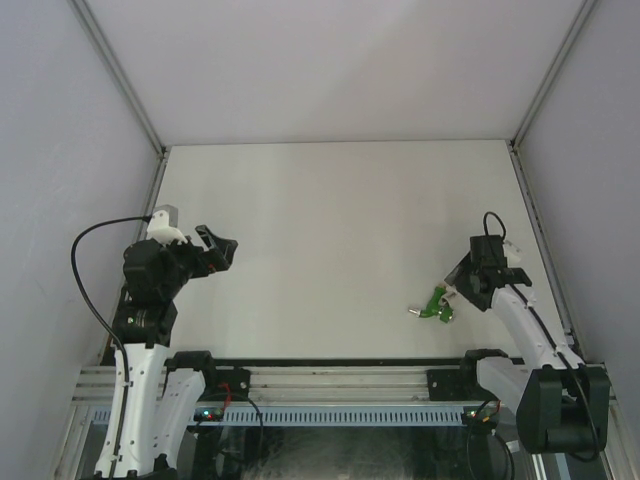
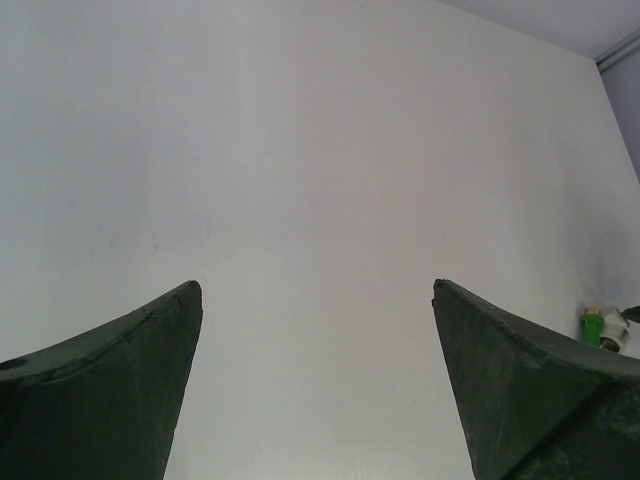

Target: Install the water faucets

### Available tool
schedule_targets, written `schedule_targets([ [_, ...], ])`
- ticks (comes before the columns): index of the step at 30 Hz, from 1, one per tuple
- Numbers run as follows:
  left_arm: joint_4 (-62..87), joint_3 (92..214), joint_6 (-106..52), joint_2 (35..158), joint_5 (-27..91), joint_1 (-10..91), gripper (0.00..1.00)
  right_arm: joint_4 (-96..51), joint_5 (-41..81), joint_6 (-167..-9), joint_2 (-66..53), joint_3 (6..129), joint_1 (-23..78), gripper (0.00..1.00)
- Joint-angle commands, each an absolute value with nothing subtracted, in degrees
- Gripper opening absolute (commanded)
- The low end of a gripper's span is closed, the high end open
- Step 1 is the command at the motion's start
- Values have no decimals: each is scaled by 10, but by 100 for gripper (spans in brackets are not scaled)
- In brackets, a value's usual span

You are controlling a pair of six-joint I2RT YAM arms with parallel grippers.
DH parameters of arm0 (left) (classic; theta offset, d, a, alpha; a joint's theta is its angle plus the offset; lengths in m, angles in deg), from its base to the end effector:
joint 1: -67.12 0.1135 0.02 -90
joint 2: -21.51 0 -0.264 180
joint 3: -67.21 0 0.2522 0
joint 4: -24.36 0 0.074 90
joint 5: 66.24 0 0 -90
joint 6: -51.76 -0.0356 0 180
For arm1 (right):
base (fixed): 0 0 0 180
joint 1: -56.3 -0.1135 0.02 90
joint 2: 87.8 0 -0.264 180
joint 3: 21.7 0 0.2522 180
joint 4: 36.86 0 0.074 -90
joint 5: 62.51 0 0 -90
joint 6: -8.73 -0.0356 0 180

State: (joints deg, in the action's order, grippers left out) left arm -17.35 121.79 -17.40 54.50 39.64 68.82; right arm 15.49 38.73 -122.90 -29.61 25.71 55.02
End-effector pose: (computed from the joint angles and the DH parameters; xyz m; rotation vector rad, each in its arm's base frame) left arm 0.1349 -0.0057 0.3128 -0.1927 1.9291 -0.4895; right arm 0.1779 -0.0030 0.1935 0.9671 2.4523 -0.0111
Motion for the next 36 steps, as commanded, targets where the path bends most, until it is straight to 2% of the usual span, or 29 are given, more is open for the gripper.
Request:
schedule_targets([
  [1, -154, 1202, -168, 541, 409, 692, 100, 137, 364, -1266, -302, 234, 541, 62],
  [9, -154, 1200, -167, 538, 406, 692, 100, 97, 367, -1258, -243, 225, 529, 58],
  [14, -154, 1199, -167, 537, 405, 692, 100, 93, 416, -1252, -229, 225, 528, 43],
  [17, -154, 1198, -166, 538, 405, 692, 100, 80, 424, -1235, -251, 225, 532, 38],
  [19, -154, 1199, -166, 540, 408, 692, 100, 48, 403, -1201, -274, 228, 531, 25],
  [20, -154, 1198, -165, 541, 408, 692, 100, 39, 400, -1191, -283, 235, 527, 21],
  [25, -159, 1200, -164, 541, 395, 692, 100, -43, 361, -1084, -301, 262, 478, 23],
  [29, -159, 1201, -163, 546, 413, 692, 100, -116, 282, -974, -262, 280, 373, 22],
  [36, -136, 1199, -137, 569, 490, 691, 100, -116, 389, -693, -138, 330, 90, 25],
])
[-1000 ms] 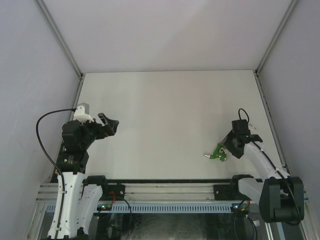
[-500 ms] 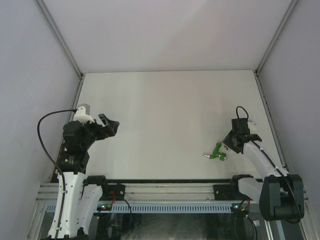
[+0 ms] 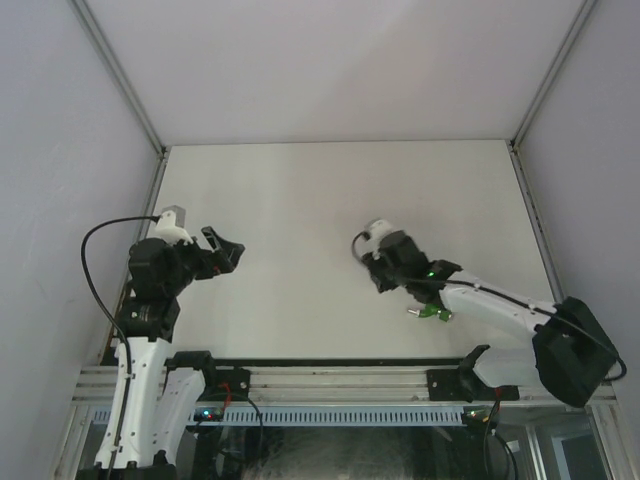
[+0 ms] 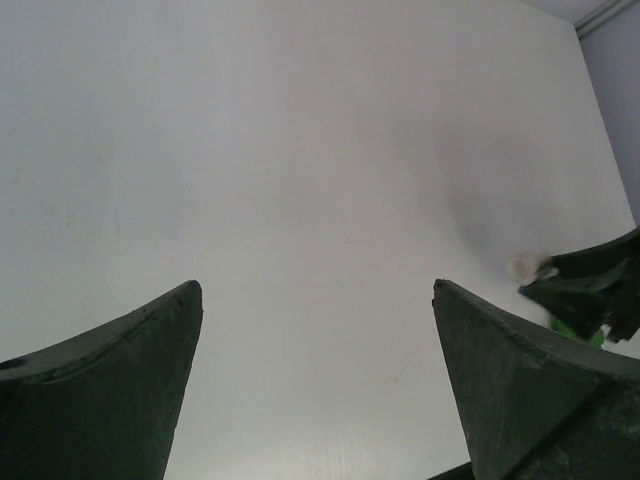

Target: Install the water faucets

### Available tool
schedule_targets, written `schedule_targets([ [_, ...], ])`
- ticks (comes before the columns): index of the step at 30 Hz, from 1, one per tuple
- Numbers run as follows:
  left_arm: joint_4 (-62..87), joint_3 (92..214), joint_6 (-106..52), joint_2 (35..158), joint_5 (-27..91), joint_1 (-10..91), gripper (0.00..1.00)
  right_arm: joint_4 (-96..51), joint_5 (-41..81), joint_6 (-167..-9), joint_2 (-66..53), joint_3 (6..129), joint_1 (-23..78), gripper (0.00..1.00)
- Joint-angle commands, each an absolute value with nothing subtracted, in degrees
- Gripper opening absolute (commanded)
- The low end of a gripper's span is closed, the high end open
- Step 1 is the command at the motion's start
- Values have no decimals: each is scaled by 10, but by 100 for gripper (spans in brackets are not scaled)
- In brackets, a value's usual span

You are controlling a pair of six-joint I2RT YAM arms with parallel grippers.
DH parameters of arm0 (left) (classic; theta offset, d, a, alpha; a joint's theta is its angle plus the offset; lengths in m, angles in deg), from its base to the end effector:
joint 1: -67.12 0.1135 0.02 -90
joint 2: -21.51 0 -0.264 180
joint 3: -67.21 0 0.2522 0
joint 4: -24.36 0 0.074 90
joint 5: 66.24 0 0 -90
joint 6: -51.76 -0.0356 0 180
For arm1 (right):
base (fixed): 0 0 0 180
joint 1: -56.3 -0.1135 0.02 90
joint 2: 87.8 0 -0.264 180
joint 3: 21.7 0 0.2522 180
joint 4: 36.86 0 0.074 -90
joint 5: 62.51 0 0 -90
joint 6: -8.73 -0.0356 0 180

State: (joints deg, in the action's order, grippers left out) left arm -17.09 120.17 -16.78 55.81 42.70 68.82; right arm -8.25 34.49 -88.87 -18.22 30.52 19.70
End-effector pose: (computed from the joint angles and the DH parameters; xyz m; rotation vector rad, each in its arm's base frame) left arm 0.1404 -0.0074 0.3013 -0.1819 1.9782 -0.5496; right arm 0.1990 0.1423 0.2071 -0.5381 2.3155 0.2268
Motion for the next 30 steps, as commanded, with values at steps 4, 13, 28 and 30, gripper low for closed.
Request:
schedule_targets([
  [4, -69, 1153, -66, 572, 516, 673, 100, -125, 345, -601, -106, 328, 16, 26],
  [13, 28, 1046, 17, 584, 491, 594, 100, -139, 112, -498, -83, 329, 1, 31],
  [28, 89, 995, 43, 632, 470, 509, 100, -127, 69, -564, 4, 358, -2, 75],
  [30, 94, 989, 44, 631, 470, 501, 100, -135, 77, -569, -1, 349, -3, 75],
])
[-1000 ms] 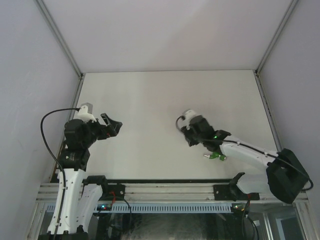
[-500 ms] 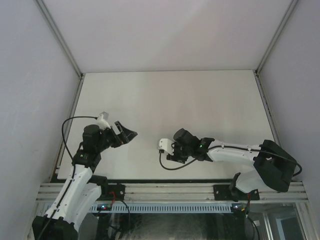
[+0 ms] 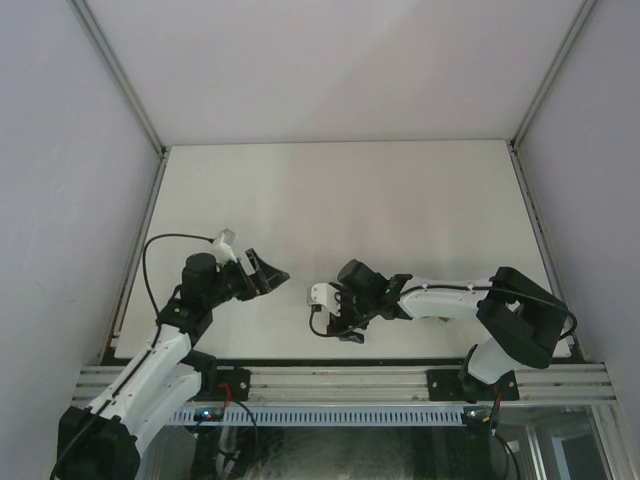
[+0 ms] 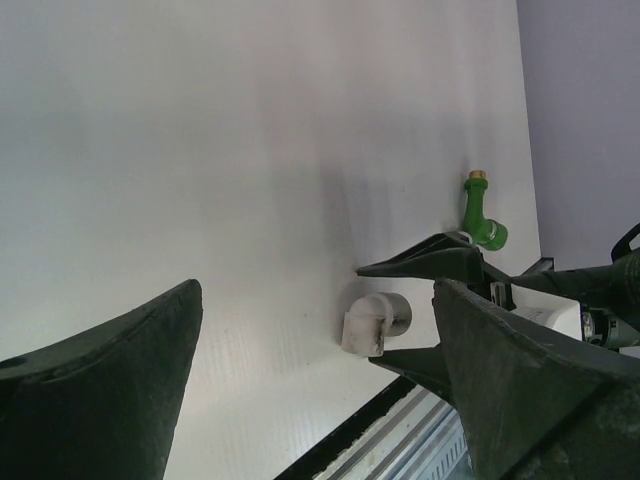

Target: Install the water faucets

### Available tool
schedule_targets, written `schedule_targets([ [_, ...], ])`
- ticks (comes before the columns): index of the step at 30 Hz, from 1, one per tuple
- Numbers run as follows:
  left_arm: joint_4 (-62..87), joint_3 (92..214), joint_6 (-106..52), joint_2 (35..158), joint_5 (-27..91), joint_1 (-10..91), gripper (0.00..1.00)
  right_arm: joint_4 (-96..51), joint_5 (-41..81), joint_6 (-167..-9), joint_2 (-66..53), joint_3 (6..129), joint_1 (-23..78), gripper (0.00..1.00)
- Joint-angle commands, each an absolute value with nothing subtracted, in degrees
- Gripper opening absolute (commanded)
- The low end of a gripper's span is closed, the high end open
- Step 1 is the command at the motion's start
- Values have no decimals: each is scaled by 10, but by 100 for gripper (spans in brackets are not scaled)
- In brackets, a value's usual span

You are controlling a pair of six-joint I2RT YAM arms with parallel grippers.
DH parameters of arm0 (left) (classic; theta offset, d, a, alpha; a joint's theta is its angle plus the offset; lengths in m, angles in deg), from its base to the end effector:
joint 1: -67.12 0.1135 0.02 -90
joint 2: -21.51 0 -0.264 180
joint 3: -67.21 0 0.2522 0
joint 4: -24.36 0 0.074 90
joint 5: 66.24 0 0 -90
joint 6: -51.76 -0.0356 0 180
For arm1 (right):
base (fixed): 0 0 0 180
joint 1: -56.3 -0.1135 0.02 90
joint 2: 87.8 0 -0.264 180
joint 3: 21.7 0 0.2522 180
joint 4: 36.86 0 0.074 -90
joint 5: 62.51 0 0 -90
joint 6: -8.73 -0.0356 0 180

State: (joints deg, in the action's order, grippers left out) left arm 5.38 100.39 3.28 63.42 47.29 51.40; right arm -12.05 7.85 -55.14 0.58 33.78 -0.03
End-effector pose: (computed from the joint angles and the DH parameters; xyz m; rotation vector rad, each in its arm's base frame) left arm 0.1571 -0.0590 0.2020 -0.2171 2.1652 -1.0197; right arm 0.1462 0.2411 0.1495 -1.8222 1.8804 0.6342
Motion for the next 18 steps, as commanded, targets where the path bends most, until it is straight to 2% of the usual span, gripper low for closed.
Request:
schedule_targets([
  [1, 96, 986, 44, 632, 471, 498, 100, -143, 87, -573, -6, 343, -5, 75],
  [6, 112, 975, 48, 650, 471, 472, 100, -185, 120, -594, -39, 308, -4, 68],
  [15, 158, 966, 67, 688, 464, 411, 100, -265, 136, -615, -89, 239, -5, 61],
  [18, 167, 968, 71, 698, 462, 398, 100, -276, 139, -615, -90, 239, -7, 64],
])
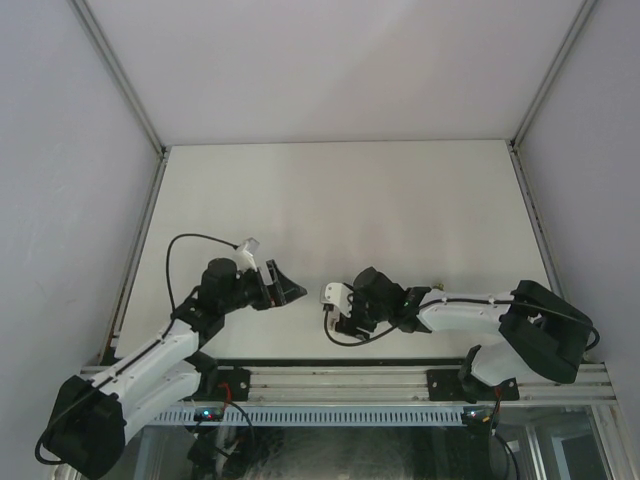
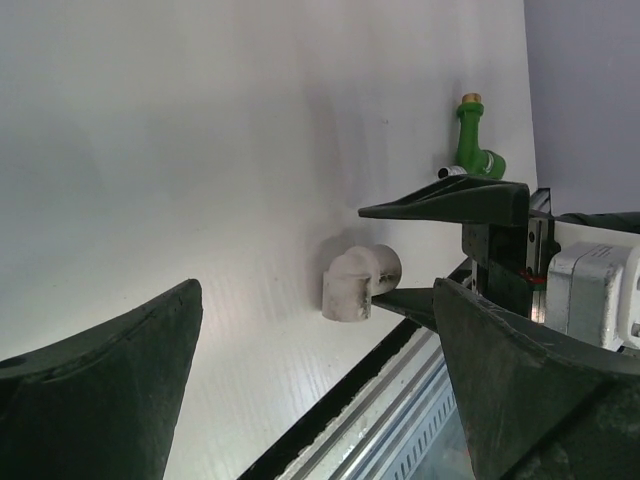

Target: Install the water faucets

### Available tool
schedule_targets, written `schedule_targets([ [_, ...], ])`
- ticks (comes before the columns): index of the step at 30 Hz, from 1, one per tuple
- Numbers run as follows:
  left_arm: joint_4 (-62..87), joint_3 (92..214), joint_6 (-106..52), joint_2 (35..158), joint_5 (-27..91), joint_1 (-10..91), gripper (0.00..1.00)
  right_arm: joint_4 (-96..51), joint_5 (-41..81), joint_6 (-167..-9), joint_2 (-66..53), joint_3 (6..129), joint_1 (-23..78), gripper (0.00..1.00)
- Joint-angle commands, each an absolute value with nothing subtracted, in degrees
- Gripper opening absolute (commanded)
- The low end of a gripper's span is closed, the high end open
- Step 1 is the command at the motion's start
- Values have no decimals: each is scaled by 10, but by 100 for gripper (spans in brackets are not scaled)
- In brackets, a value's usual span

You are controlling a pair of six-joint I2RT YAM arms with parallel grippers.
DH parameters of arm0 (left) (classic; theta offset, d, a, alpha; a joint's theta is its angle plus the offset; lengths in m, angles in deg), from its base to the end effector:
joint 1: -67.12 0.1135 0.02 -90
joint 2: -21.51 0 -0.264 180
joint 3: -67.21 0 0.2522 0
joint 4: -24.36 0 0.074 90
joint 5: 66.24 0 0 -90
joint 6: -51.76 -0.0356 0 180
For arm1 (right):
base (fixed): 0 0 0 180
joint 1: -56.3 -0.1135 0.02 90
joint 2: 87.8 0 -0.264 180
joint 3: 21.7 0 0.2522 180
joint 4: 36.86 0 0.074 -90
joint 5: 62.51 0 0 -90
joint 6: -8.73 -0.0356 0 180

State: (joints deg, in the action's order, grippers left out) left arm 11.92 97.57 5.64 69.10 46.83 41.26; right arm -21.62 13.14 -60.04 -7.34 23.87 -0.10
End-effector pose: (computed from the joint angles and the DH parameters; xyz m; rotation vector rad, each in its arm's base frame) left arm 0.1519 -0.0891 0.1809 -0.0885 2.2569 -1.1209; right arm 0.1325 0.2153 0.1463 -1.6507 1.8704 0.5721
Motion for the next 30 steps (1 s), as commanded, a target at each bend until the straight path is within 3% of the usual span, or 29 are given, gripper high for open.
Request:
schedule_targets([
  [1, 169, 969, 72, 701, 461, 398, 100, -283, 139, -615, -88, 239, -8, 65],
  [5, 187, 962, 83, 707, 456, 375, 100, -308, 131, -613, -77, 238, -10, 64],
  [7, 192, 958, 87, 710, 456, 371, 100, -312, 133, -613, -72, 239, -10, 60],
  [10, 207, 946, 93, 709, 463, 369, 100, -304, 134, -613, -70, 238, -9, 45],
  [13, 227, 931, 103, 708, 466, 368, 100, -301, 135, -611, -77, 231, -10, 43],
  [18, 246, 928, 111, 713, 475, 368, 100, -295, 147, -614, -86, 227, -11, 60],
  [22, 250, 934, 112, 718, 481, 368, 100, -302, 149, -616, -83, 223, -10, 62],
  [27, 256, 933, 112, 723, 489, 368, 100, -316, 140, -619, -77, 221, -10, 51],
  [30, 262, 929, 114, 731, 495, 368, 100, -330, 144, -623, -86, 214, -11, 35],
])
